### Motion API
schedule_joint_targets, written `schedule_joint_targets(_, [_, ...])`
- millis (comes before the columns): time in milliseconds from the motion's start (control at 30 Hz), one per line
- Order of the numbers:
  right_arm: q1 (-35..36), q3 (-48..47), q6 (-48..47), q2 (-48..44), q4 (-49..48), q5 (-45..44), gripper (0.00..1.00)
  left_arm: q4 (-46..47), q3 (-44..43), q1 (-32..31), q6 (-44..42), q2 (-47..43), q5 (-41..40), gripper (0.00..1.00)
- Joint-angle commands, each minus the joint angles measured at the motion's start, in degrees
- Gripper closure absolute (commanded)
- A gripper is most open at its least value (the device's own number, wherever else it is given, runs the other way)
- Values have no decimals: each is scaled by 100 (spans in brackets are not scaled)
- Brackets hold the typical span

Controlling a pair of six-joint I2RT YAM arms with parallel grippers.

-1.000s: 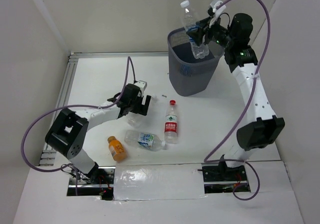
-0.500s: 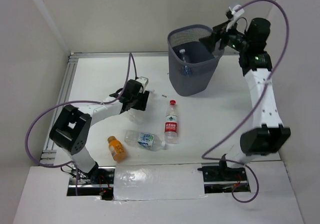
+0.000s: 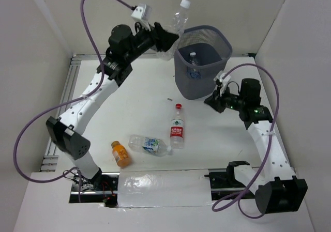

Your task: Put the plastic bottles in the bin

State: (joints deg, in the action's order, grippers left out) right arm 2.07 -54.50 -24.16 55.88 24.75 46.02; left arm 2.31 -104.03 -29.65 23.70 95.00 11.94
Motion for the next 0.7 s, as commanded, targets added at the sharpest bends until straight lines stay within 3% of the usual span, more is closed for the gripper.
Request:
schedule_joint_targets(0, [127,238,-396,-7,364,-207,70,814,-818,-32,1012,1027,826,100])
schedule_joint_targets(33, [127,299,-475,-7,364,-207,50,902,-1073,-93,1118,1534,827,98])
schedule_joint_targets(100, [232,361,-475,125,364,-207,35,1261,-1687,-216,1461,1994,670,95])
schedule_joint_targets(167, [294,484,-423,125,206,-207,25,1535,-1962,-330,1654,2520,197,87])
schedule_joint_targets(233, [294,598,-370,125,144,-347,23,1747,-2322,-436,1708,2803,-252,78])
schedule_joint_targets(367, [347,651,-274,12,144,-575,13,1335,-3315,-568,1690,3515,-947,49])
schedule_joint_targets(400, [347,651,-221,11,144,-577,10,1247,-3569,-568,1621,3682,-948,27])
schedule_joint_targets(467, [409,713,-168,11,196,-638,1,1193,-3572,-568,1620,3683,-1001,3])
schedule_joint_targets(600, [724,923,-2,335,-13,-760,3,1377,-3335,-568,1567,3368,-826,0])
schedule_joint_targets(633, [943,976,269,484,-145,-839,10,1378,-3282,-568,1567,3158,-764,0])
schedule_joint_targets(667, [1258,1046,715,660,-599,-1371,29,1378,-3203,-621,1341,2834,-686,0])
